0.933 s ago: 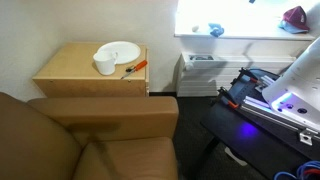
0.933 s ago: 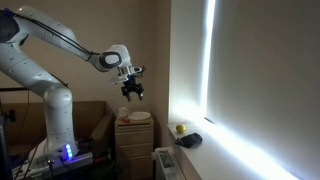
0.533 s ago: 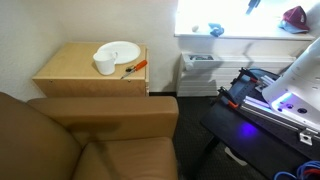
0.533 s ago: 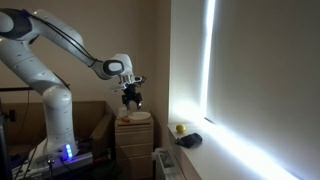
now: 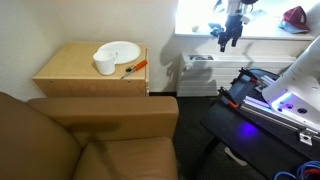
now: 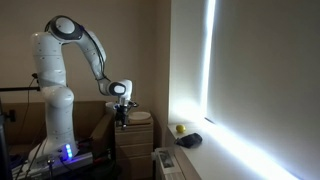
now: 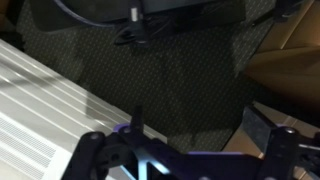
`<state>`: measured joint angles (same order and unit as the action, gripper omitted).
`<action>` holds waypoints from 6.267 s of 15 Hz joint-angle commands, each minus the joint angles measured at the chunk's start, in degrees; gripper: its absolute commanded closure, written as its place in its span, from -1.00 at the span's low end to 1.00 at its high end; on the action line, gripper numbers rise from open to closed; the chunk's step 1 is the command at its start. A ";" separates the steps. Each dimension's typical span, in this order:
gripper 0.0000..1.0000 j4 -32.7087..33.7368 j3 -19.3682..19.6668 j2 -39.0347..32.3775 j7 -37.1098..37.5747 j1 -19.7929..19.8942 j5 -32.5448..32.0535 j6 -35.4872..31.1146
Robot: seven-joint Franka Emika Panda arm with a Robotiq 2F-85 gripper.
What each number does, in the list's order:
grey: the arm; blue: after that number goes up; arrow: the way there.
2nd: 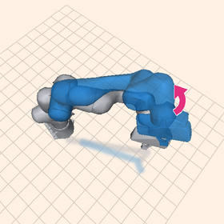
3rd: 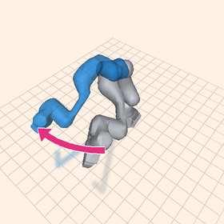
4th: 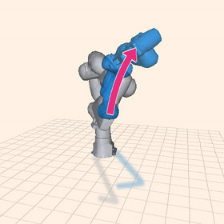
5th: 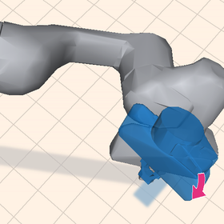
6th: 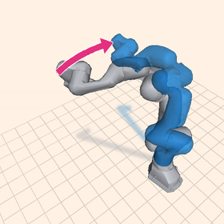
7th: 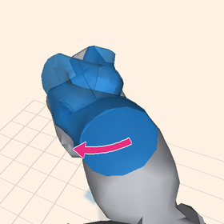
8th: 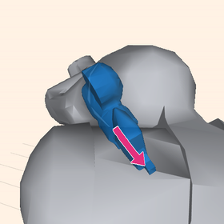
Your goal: Open the first flat drawer of the side cabinet
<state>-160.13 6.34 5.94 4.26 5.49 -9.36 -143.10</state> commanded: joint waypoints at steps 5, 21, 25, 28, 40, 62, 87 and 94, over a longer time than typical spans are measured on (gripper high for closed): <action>-1.00 1.04 -2.38 -5.21 2.71 -2.17 2.85 -2.87; -1.00 20.18 -19.28 -23.53 2.62 1.00 35.63 -17.43; -1.00 20.60 -15.85 -26.52 6.45 -2.10 32.87 -21.30; -1.00 25.92 -16.58 -35.79 10.67 -4.80 36.19 -26.39; -1.00 39.61 -16.79 -48.80 19.39 -6.58 37.12 -34.83; -1.00 49.37 -23.69 -59.52 13.07 0.14 26.86 -42.65; -1.00 61.69 -26.01 -67.35 15.09 2.44 32.14 -30.47; -1.00 56.39 -28.99 -65.80 8.59 3.74 29.98 -42.36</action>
<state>-102.16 -19.20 -59.15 15.63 7.44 21.72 -181.12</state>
